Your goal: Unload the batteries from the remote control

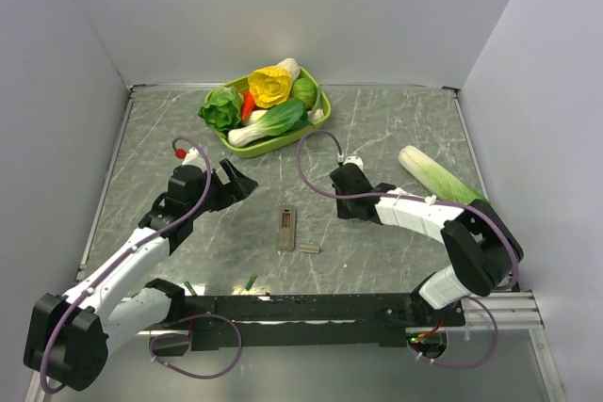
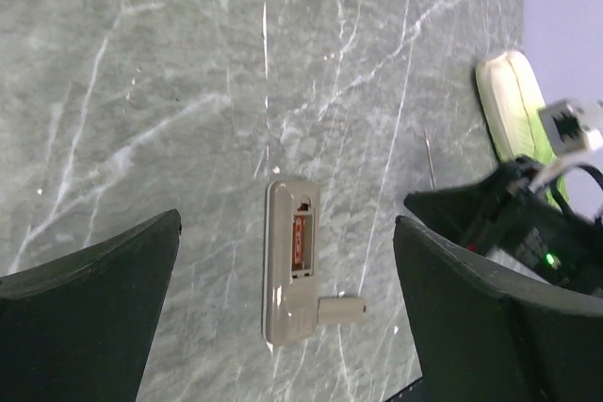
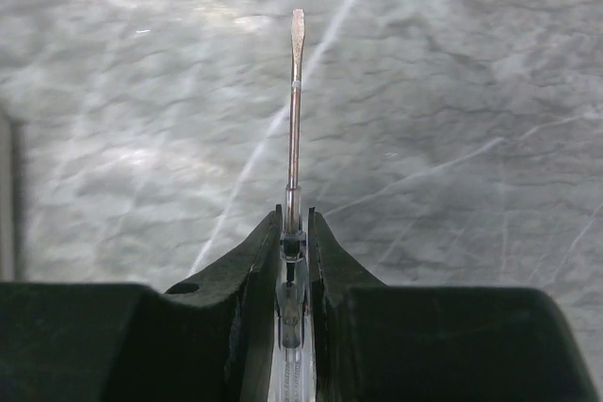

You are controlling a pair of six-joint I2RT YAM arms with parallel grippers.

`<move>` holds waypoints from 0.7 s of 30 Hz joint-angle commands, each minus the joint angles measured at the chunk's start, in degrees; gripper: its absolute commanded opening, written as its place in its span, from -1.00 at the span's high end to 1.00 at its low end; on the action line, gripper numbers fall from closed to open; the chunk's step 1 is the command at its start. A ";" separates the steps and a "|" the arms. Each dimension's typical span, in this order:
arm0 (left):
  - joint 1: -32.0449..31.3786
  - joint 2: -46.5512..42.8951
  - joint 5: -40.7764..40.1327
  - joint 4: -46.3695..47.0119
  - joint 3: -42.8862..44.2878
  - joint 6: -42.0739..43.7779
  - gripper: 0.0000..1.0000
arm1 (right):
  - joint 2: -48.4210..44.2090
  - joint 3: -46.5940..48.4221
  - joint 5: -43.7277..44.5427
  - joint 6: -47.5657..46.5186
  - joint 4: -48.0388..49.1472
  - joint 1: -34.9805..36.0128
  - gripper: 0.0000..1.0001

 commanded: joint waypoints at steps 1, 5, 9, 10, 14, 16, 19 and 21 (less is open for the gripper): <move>0.12 -2.00 2.92 3.49 -0.66 1.92 -0.99 | 3.97 2.92 0.67 1.52 -0.55 -1.56 0.75; 0.12 -3.59 3.01 3.14 -1.01 1.74 -0.99 | 4.33 2.93 0.06 2.40 0.15 -1.74 0.60; 0.12 -3.33 3.10 2.79 -0.75 1.66 -0.99 | 3.89 2.66 -0.03 2.93 0.42 -1.83 0.37; 0.12 -2.89 3.36 2.87 -0.66 1.66 -0.99 | 3.89 2.84 0.23 2.93 0.33 -1.92 0.36; 0.12 -2.80 3.54 2.88 -0.57 1.48 -0.99 | 3.28 2.75 1.20 2.93 -0.29 -1.92 0.31; 0.12 -3.32 3.89 3.05 -1.01 1.13 -0.99 | 2.31 2.66 1.20 2.32 -0.11 -1.92 0.31; 0.12 -3.50 4.24 3.23 -1.01 0.87 -0.99 | 0.64 3.89 0.85 1.09 -1.16 -2.01 0.31; 0.03 -3.33 5.20 3.58 -0.75 1.04 -0.99 | -1.98 4.07 -2.12 -0.66 -1.08 -2.01 0.31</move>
